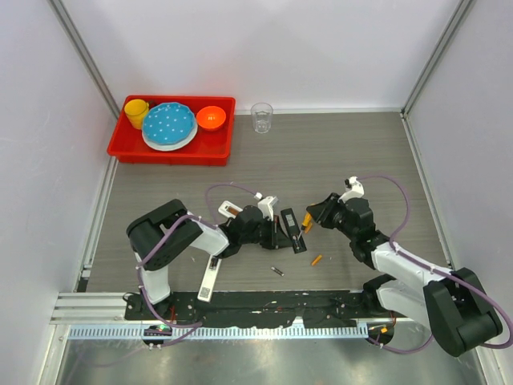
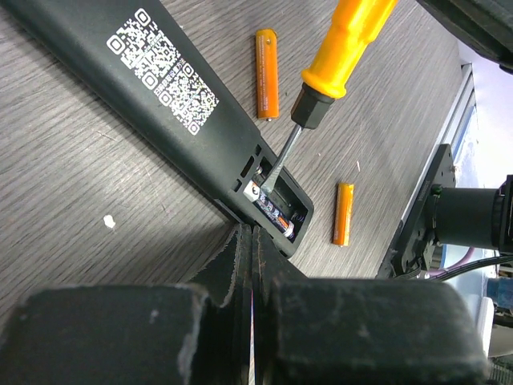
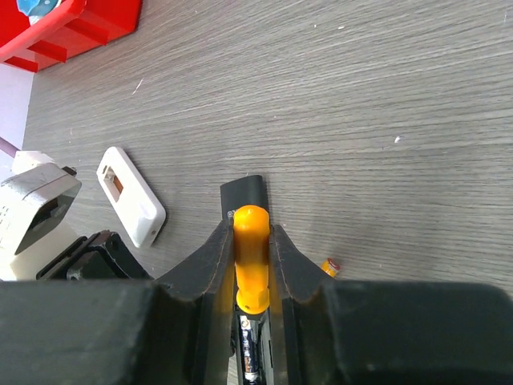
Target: Unload the batteries from the remote control
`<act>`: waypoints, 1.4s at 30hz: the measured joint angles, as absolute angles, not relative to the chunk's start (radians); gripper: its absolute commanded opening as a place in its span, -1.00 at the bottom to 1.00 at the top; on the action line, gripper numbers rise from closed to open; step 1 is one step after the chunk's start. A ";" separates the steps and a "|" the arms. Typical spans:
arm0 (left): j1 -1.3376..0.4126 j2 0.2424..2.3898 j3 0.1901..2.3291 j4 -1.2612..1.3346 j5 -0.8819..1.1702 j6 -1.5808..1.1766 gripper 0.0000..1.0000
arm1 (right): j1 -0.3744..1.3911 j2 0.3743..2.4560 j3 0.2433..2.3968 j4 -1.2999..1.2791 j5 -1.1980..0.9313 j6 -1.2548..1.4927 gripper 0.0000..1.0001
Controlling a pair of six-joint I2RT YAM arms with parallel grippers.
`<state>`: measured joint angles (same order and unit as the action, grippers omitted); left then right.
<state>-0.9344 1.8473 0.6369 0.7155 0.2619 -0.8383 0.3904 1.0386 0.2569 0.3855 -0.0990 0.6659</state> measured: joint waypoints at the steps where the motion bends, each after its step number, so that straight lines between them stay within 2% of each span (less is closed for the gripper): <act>1: -0.935 1.849 0.637 0.719 0.262 -0.840 -1.00 | 0.390 1.044 0.256 0.395 -0.099 0.669 -0.98; 15: -0.936 1.859 0.646 0.714 0.255 -0.887 -1.00 | 0.381 1.153 0.248 0.511 -0.123 0.720 -0.98; 26: -0.929 1.861 0.646 0.710 0.255 -0.919 -1.00 | 0.376 1.155 0.269 0.482 -0.159 0.736 -0.98; 42: -0.905 1.888 0.653 0.741 0.303 -0.940 -1.00 | 0.406 1.174 0.340 0.450 -0.237 0.567 -0.98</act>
